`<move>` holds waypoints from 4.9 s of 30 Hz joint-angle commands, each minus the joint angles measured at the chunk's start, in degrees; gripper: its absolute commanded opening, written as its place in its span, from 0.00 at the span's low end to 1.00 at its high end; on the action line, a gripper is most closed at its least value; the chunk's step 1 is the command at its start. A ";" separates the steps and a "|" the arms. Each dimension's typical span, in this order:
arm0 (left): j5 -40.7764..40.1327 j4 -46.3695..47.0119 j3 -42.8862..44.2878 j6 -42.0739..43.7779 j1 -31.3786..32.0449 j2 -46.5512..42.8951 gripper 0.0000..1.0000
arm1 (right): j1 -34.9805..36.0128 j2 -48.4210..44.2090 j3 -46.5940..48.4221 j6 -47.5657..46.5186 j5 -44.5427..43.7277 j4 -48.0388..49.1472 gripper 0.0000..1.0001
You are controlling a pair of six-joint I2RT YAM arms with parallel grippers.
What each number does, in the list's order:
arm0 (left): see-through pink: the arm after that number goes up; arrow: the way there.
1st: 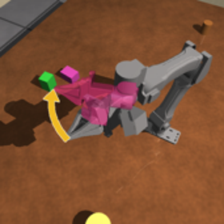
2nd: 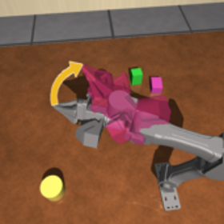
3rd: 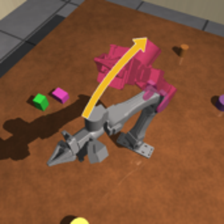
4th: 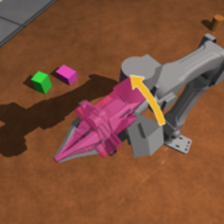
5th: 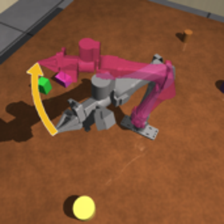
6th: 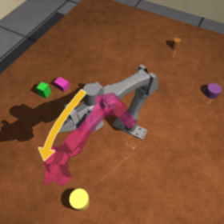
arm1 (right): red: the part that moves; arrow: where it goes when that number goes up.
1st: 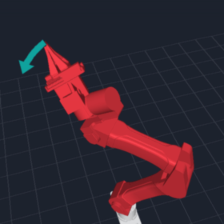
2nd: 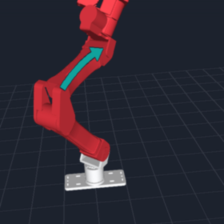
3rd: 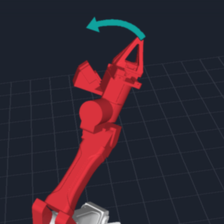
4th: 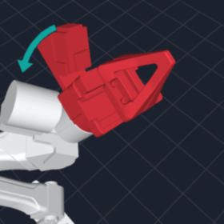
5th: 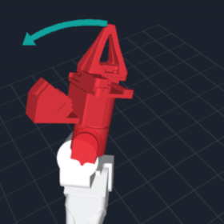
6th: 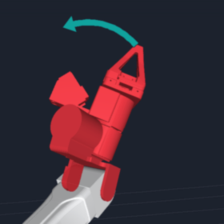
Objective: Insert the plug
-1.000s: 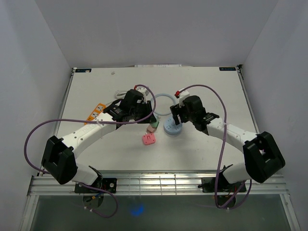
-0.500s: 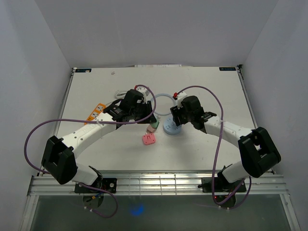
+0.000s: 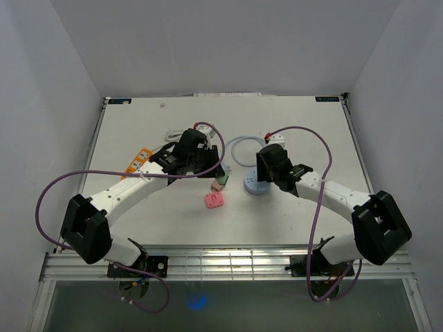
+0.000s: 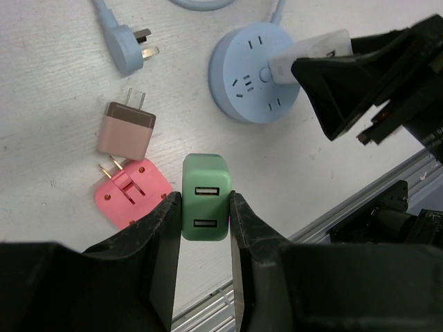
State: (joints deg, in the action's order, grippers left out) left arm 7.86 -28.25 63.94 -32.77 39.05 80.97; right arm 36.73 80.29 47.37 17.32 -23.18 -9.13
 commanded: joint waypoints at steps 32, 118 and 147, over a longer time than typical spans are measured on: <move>-6.53 7.07 3.73 -9.40 4.19 7.98 0.00 | 6.61 -20.08 -4.65 28.02 -23.23 -10.04 0.97; -30.09 -12.61 23.24 -25.05 19.31 28.18 0.00 | -7.99 -26.85 -21.45 22.58 -14.35 2.45 0.89; -33.17 -25.63 36.78 -27.69 21.07 39.44 0.00 | -8.87 -26.15 -21.62 21.97 -12.59 3.15 0.89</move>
State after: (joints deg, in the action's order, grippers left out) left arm -24.95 -51.31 100.29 -60.01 59.77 118.10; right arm 28.14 54.06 25.96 39.97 -35.57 -8.36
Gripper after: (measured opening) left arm 0.396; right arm 0.896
